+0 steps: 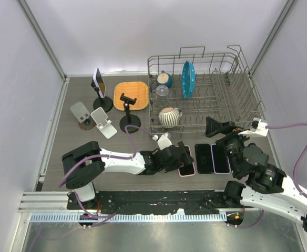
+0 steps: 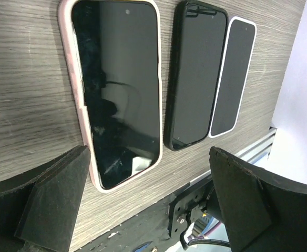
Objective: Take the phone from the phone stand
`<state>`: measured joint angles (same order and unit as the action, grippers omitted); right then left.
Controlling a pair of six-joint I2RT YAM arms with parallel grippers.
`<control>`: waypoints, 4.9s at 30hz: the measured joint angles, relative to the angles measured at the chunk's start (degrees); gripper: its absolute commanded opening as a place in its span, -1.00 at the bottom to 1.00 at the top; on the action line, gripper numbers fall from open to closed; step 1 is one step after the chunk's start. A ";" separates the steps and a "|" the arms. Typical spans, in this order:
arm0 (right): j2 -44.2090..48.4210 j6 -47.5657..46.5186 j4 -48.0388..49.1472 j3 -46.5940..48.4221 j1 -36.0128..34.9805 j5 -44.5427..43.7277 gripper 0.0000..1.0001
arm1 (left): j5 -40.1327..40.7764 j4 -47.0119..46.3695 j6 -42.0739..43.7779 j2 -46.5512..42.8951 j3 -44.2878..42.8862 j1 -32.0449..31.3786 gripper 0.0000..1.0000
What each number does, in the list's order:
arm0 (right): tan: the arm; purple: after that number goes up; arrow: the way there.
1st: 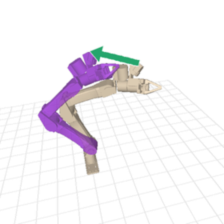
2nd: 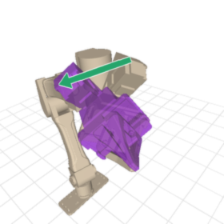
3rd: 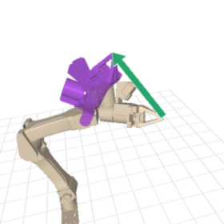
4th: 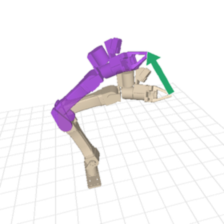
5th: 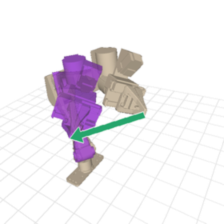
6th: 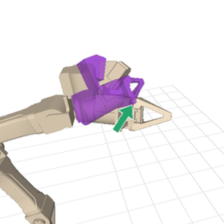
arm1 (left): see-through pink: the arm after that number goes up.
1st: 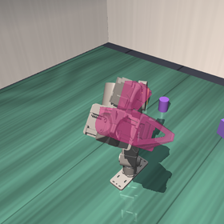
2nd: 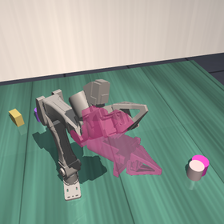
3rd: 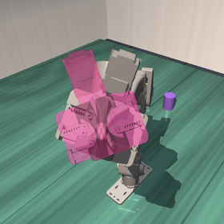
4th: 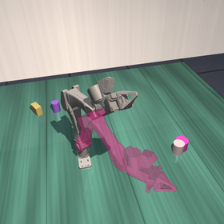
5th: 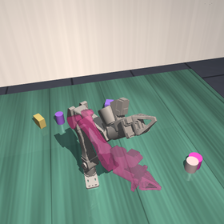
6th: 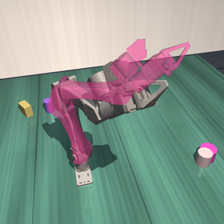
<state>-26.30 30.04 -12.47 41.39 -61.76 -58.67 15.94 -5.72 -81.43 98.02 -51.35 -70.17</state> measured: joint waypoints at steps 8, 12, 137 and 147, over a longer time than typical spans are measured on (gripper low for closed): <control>0.59 0.00 0.00 -0.07 0.00 0.00 0.82 | 1.27 3.39 0.20 0.00 -0.98 0.00 1.00; 0.59 -0.02 0.00 -0.09 0.00 0.02 0.82 | 1.62 4.81 1.09 0.66 -2.54 0.00 1.00; -2.05 -14.80 -1.22 -1.86 0.00 6.12 0.70 | -9.66 23.50 77.07 -12.61 -41.13 65.88 -1.00; -1.70 -14.73 -1.29 -1.86 0.00 6.58 0.69 | -11.52 30.40 72.70 -26.40 -43.63 61.29 -1.00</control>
<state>-28.01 15.31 -13.76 39.53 -61.76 -52.10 4.43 24.69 -8.73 71.61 -94.98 -8.88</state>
